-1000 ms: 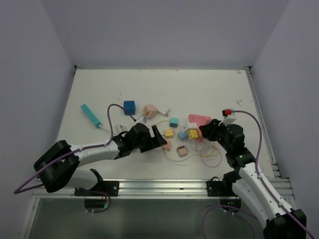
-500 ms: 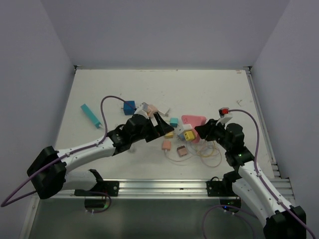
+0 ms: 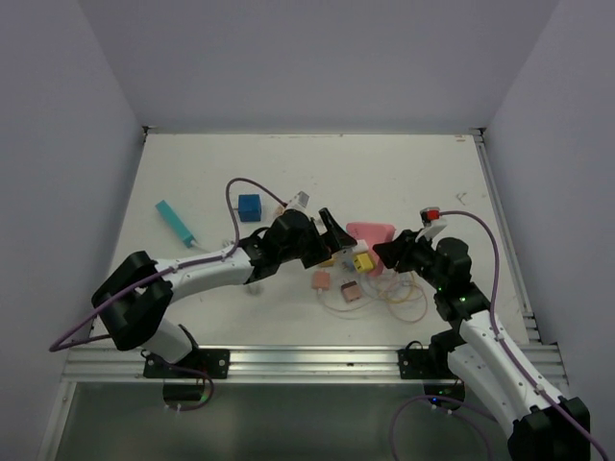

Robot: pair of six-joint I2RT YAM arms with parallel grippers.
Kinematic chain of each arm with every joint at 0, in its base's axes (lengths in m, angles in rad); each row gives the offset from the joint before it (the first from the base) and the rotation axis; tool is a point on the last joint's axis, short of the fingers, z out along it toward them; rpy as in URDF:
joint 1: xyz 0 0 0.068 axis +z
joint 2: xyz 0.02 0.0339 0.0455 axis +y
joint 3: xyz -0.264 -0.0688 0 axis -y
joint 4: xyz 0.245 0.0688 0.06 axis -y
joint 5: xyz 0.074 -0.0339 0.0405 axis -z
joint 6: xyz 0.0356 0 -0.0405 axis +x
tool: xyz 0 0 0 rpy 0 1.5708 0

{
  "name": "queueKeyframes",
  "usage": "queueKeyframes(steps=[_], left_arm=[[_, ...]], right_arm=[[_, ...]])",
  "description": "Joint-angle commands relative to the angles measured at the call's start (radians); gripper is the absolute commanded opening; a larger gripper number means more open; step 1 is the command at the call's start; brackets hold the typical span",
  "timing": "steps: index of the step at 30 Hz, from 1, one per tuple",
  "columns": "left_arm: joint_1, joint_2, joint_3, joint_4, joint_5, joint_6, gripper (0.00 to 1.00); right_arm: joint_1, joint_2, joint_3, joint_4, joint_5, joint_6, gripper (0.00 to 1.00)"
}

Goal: Pull the plug off the socket

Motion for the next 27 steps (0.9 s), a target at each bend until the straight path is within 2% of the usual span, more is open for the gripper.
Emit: queueKeyframes(steps=[1, 5, 8, 11, 12, 13, 14, 16, 17, 20, 27], left_arm=[[-0.016, 0.045, 0.075, 0.074, 0.006, -0.028, 0.99], [-0.030, 0.089, 0.093, 0.089, 0.013, -0.050, 0.95], [-0.039, 0.096, 0.086, 0.097, 0.012, -0.063, 0.86], [-0.041, 0.085, 0.065, 0.112, 0.009, -0.076, 0.70], [-0.044, 0.082, 0.060, 0.114, 0.007, -0.077, 0.58], [-0.044, 0.077, 0.050, 0.114, 0.006, -0.079, 0.52], [-0.044, 0.068, 0.043, 0.116, -0.003, -0.083, 0.40], [-0.044, 0.054, 0.019, 0.117, -0.011, -0.090, 0.28], [-0.044, 0.042, 0.011, 0.119, -0.014, -0.097, 0.17], [-0.044, 0.013, -0.030, 0.131, -0.014, -0.119, 0.03], [-0.044, -0.070, -0.151, 0.143, -0.011, -0.178, 0.00]], right_arm=[[0.001, -0.007, 0.033, 0.139, -0.037, 0.026, 0.00], [0.002, -0.007, 0.032, 0.142, -0.037, 0.028, 0.00], [0.002, -0.008, 0.028, 0.142, -0.034, 0.028, 0.00], [0.002, -0.008, 0.022, 0.142, -0.020, 0.026, 0.00], [0.002, -0.008, 0.021, 0.142, -0.017, 0.026, 0.00], [0.002, -0.008, 0.018, 0.139, -0.011, 0.026, 0.00], [0.002, -0.011, 0.015, 0.137, 0.004, 0.025, 0.00], [0.002, -0.014, 0.010, 0.128, 0.025, 0.021, 0.00], [0.001, -0.019, 0.010, 0.124, 0.053, 0.023, 0.00], [0.002, -0.036, 0.001, 0.091, 0.108, 0.014, 0.00], [0.001, -0.066, -0.022, 0.012, 0.265, 0.000, 0.00]])
